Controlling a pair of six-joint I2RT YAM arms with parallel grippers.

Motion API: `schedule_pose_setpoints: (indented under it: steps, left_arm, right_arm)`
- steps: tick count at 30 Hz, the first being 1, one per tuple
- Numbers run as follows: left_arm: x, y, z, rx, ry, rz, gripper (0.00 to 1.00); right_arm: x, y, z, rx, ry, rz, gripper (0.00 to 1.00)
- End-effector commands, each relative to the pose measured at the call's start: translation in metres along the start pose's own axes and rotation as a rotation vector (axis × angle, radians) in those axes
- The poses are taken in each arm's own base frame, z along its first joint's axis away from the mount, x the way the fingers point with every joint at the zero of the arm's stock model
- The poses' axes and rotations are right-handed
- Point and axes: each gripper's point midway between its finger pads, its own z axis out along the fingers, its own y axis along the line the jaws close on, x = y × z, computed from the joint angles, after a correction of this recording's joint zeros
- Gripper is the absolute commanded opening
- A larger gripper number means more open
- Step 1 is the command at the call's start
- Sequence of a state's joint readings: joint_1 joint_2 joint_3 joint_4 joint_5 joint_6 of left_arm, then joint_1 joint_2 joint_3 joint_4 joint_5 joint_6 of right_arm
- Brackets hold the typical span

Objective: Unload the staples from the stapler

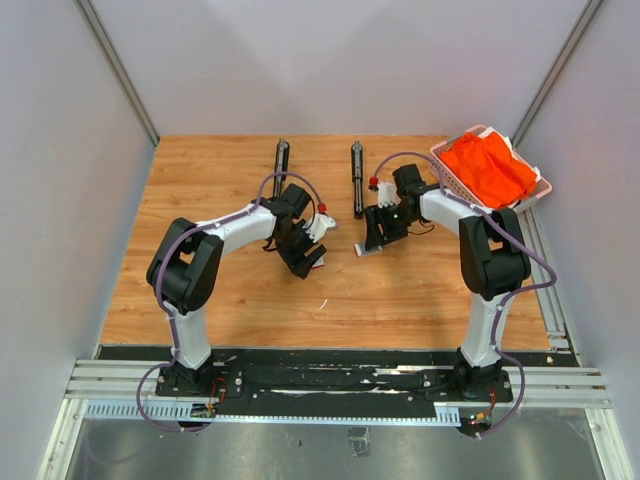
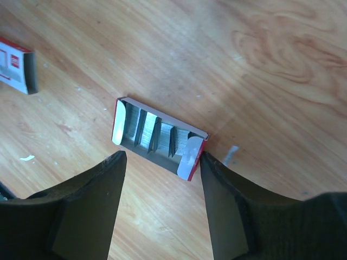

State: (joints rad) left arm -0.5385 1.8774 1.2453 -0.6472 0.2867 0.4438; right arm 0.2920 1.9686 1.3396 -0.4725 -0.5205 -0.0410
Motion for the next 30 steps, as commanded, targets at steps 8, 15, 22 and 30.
schedule_pose_setpoints:
  steps: [8, 15, 22, 30]
  left_arm:
    - [0.023, -0.013, 0.019, 0.042, 0.087, -0.088, 0.71]
    - [0.024, -0.016, 0.022, 0.055, 0.082, -0.075, 0.71]
    - [0.027, -0.012, 0.026, 0.029, 0.09, -0.066, 0.71]
    - [0.027, -0.011, 0.025, 0.021, 0.086, -0.062, 0.71]
  right_arm:
    - [0.025, 0.046, 0.021, -0.124, 0.097, -0.014, 0.59]
    - [0.023, 0.06, 0.031, -0.129, 0.109, -0.025, 0.59]
    - [0.02, 0.071, 0.039, -0.158, 0.115, -0.027, 0.59]
    - [0.017, 0.081, 0.049, -0.182, 0.126, -0.06, 0.59]
